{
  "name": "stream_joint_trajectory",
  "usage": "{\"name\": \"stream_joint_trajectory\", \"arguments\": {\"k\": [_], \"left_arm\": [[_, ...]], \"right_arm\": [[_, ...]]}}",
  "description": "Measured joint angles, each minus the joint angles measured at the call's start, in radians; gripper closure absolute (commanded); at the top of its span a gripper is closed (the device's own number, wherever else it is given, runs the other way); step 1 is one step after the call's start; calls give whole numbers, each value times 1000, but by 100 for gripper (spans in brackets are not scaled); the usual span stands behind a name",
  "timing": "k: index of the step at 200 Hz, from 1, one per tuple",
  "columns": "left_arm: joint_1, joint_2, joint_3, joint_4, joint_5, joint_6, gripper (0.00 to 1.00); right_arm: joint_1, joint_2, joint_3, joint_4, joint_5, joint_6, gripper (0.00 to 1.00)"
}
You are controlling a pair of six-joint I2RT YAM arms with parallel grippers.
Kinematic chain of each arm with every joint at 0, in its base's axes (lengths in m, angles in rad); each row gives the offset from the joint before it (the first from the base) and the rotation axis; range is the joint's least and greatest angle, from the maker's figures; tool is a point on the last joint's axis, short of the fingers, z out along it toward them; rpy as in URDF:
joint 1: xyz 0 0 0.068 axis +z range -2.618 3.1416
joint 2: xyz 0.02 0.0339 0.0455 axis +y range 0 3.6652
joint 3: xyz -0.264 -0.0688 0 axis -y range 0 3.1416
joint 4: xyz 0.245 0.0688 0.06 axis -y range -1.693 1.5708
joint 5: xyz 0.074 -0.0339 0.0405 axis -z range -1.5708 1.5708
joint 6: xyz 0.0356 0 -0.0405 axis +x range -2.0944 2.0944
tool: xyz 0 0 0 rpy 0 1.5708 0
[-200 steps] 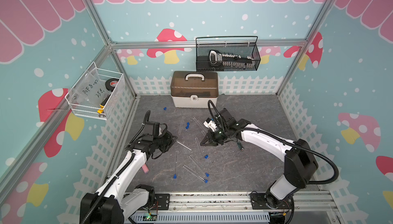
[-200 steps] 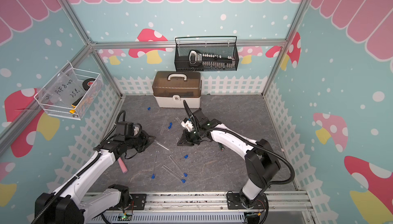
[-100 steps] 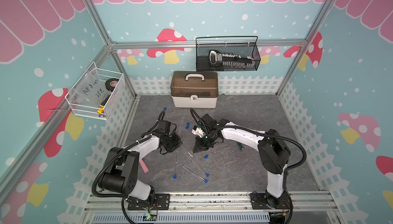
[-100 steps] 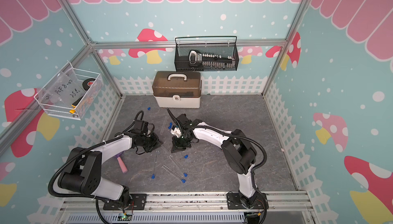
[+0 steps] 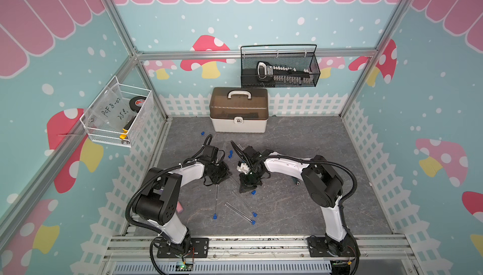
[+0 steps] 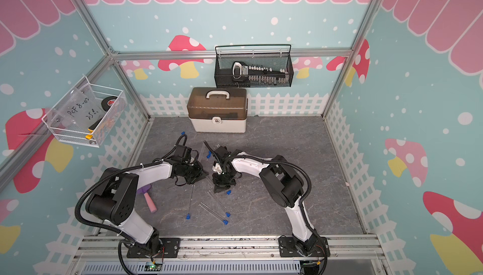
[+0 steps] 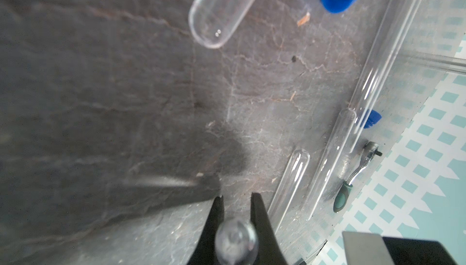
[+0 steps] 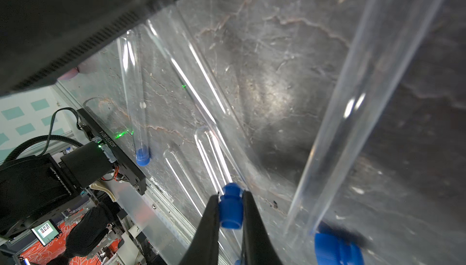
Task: Remove stoppers from test tubes
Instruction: Place the test tube at the center of the board, then pick up the test tube at the center of the board.
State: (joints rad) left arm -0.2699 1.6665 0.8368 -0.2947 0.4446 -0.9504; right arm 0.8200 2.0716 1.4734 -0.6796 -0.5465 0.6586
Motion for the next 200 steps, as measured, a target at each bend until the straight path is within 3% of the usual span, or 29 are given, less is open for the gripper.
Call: {"name": "stream_joint_trajectory", "arguments": {"k": [8,37,87,127,149,200], "left_arm": [[0,2,2,0,1,2,78],[0,2,10,-6,5,6,66],[0,3,34,-19,6,16,62],[0,-33,35,-60,21,19,59],[0,-126,37,-105,29,26,38],[12,-513,18,-312,-56,72,36]], "right_arm": [[0,0,2,-5,5,3,69],[0,0,4,-19,26,-8,60],[0,-21,16,-46,62,-9,59],[8,-191,-5,-58,102,-2,59],[72,-303,-71,-53,135,0,58],[267,-278,-192,-62,259,-7,55]]}}
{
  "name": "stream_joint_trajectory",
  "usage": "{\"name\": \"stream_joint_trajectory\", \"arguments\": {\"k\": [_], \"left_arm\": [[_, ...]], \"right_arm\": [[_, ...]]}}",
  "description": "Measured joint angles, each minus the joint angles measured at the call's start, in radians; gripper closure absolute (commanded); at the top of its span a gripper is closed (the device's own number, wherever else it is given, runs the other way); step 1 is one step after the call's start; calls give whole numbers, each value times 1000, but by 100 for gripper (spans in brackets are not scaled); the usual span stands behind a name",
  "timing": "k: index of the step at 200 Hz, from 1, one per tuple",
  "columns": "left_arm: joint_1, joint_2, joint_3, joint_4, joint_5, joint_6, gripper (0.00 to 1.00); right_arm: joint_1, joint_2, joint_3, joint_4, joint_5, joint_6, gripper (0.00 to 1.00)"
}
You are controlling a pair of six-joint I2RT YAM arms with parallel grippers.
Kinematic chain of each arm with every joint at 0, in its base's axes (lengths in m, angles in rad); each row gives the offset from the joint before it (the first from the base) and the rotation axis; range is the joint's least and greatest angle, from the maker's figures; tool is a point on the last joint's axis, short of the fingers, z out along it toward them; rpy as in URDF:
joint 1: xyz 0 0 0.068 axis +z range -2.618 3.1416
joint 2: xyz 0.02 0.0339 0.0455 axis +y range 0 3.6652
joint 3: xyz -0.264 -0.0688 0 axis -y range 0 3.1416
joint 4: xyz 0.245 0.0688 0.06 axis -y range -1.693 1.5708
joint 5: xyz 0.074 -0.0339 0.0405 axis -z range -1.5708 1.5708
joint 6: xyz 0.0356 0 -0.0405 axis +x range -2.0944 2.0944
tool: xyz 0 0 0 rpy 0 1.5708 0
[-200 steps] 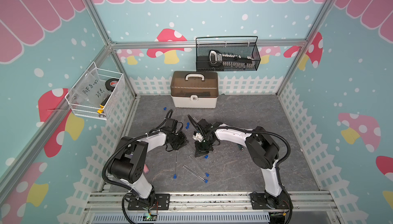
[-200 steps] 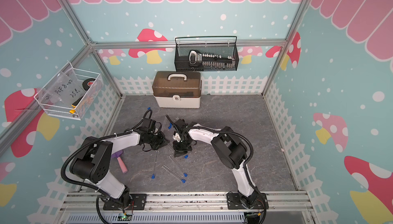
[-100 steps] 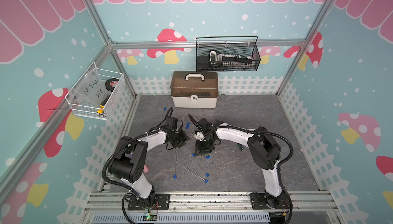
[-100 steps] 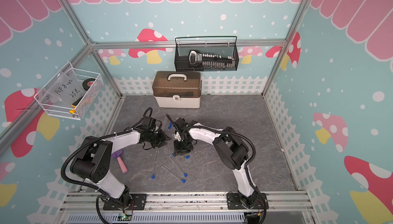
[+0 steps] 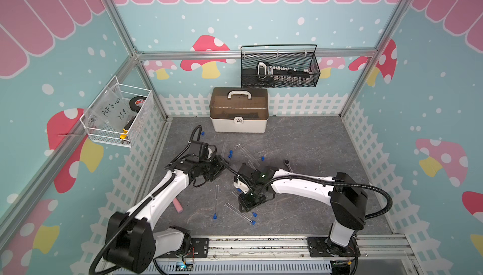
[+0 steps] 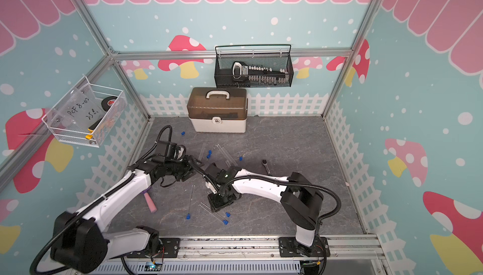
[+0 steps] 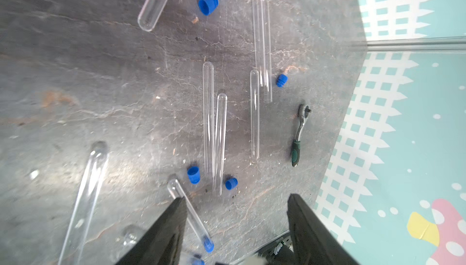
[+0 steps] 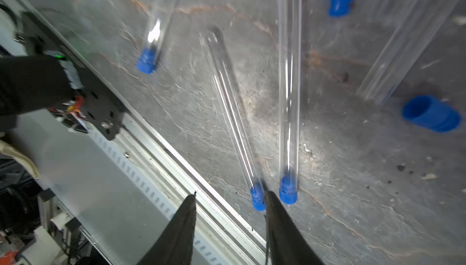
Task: Remove stoppers from test tubes
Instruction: Pick up the test tube at the center of the board.
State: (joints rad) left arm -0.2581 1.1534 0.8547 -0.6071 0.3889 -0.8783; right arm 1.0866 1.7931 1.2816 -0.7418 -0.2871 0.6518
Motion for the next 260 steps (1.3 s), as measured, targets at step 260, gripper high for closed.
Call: {"name": "stream_joint_trajectory", "arguments": {"k": [260], "left_arm": [[79,-417,-187,-346,-28,53,36]], "right_arm": [[59,191,130,-36,298,-85,85]]}}
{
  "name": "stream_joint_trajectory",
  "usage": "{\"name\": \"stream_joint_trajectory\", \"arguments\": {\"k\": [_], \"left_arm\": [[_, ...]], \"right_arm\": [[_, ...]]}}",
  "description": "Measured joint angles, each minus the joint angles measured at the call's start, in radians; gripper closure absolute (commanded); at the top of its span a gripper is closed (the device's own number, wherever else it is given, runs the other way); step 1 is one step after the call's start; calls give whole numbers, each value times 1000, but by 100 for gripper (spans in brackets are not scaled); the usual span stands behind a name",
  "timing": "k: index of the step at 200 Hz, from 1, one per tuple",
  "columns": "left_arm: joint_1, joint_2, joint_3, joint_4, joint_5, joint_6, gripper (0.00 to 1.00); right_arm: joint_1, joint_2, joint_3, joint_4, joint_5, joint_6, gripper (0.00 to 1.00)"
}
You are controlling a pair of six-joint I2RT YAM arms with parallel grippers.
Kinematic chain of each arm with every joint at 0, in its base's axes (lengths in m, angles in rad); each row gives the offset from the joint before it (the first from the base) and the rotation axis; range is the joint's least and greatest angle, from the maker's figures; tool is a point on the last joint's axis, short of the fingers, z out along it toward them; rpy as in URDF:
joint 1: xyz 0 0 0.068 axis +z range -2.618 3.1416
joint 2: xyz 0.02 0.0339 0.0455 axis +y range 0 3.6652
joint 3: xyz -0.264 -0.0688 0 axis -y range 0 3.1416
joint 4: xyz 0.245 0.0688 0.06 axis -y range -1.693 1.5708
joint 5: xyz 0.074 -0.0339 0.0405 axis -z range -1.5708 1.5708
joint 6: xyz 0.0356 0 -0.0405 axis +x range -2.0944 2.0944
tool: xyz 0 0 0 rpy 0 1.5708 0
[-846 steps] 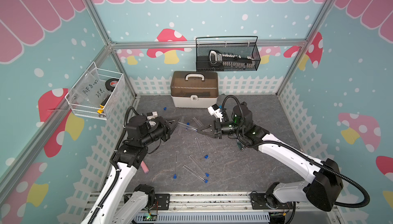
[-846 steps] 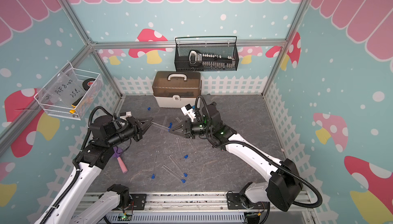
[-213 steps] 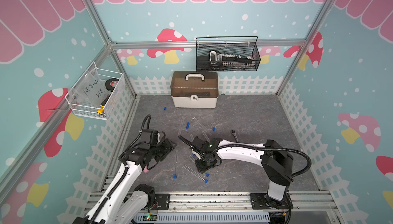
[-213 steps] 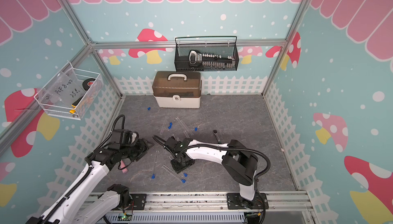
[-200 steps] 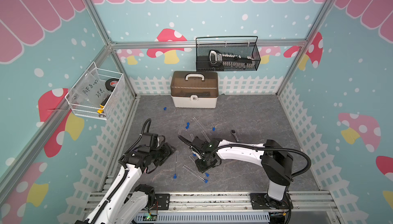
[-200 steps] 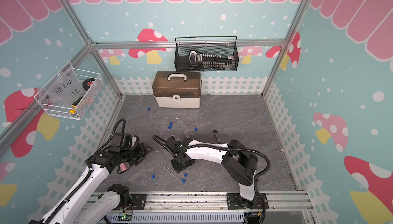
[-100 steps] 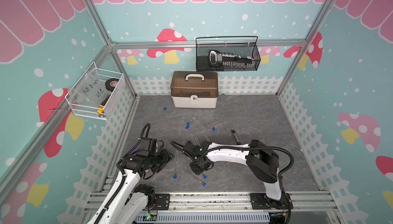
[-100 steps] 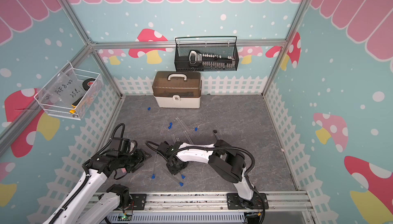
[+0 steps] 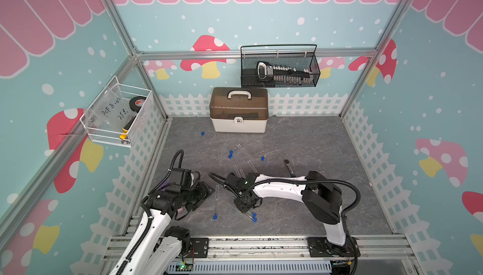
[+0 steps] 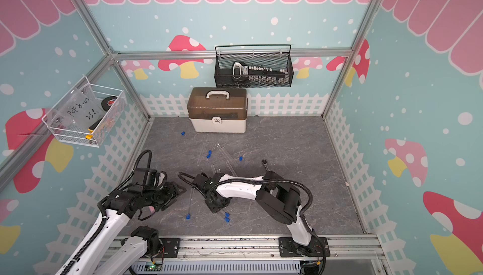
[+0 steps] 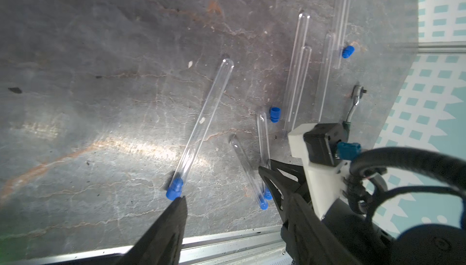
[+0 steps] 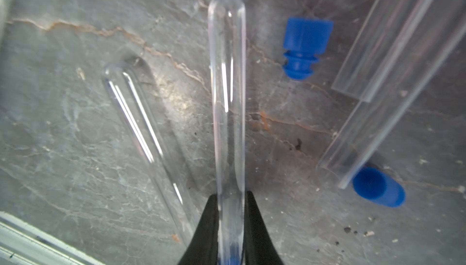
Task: Remove stoppers from test tubes
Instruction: Pick up the test tube at the center of the board.
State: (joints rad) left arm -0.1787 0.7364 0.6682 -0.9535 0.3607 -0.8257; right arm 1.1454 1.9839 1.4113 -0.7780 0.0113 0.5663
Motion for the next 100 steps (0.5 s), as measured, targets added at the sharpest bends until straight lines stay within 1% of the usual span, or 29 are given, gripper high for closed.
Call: {"name": "stream_joint_trajectory", "arguments": {"k": [25,51,74,100], "left_arm": [[0,-11,37,3,14,23,36],[0,-19,42,5,43,27,35],[0,-47,51,10,73,23,34],[0,-70,69,95,180,-10,33]], "right_arm": [[-11,-50,0,8,-21,-25,87],[-34,-104,-7,26,-68,-28,87],[-67,-193,-42,70,-175,-16,87],[-117,-306,-46,100,-323,5,86]]}}
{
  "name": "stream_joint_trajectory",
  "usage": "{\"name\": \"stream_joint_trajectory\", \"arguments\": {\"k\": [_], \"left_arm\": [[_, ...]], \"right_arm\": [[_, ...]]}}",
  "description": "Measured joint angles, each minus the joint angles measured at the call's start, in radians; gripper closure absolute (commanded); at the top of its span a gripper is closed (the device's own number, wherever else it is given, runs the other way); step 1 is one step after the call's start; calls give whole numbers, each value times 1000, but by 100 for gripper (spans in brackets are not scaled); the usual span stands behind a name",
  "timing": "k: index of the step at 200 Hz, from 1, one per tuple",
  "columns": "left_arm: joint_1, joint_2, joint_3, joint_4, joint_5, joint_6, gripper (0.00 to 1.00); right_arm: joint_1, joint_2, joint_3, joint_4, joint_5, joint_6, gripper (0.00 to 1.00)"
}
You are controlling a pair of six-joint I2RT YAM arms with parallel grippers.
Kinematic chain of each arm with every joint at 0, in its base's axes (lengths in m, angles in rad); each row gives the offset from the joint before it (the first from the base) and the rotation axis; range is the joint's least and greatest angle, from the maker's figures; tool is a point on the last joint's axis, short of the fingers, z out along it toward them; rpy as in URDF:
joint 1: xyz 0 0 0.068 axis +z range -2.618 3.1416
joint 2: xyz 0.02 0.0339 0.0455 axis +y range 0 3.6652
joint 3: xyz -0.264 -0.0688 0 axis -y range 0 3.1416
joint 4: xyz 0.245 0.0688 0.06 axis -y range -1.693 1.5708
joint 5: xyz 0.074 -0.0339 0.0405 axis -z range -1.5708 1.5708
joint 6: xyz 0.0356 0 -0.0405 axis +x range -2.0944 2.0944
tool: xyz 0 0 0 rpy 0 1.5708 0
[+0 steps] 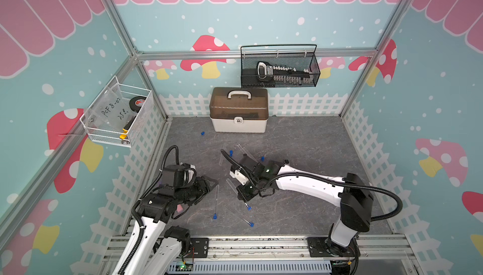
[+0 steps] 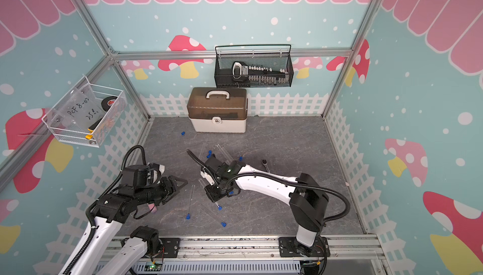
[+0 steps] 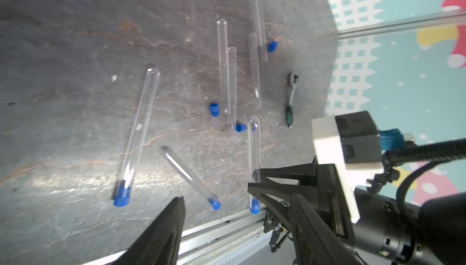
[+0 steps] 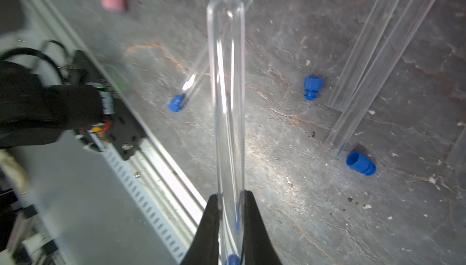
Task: Remove stoppers from test tubes
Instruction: Pick up the test tube at the center of the board.
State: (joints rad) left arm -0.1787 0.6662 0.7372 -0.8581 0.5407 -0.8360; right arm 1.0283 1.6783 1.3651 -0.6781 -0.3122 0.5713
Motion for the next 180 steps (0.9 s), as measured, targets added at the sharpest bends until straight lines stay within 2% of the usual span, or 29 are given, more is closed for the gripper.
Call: {"name": "stream_joint_trajectory", "arguments": {"k": [48,88,108,135,167,180], "left_arm": [[-8,32,69,137,142,-40,32],[-69,78,93,192,155,-50,32],[-113,107,100,198,145,-51,36],[-159,127,119,205,122,-52,49],[-164,126,132,216,99,-58,74],[-164,124,132,220,92,-66,78]], "right_arm": [[-19,-70,109,-20,-137,14,87],[-19,-70,187,-48,-201,26,87],[-19,-70,217,-59,-219,29,87],[-19,-70,236,-63,-231,32,87],[-19,-70,236,-76,-237,32,87],[-19,-70,236,-80,-237,32,87]]}}
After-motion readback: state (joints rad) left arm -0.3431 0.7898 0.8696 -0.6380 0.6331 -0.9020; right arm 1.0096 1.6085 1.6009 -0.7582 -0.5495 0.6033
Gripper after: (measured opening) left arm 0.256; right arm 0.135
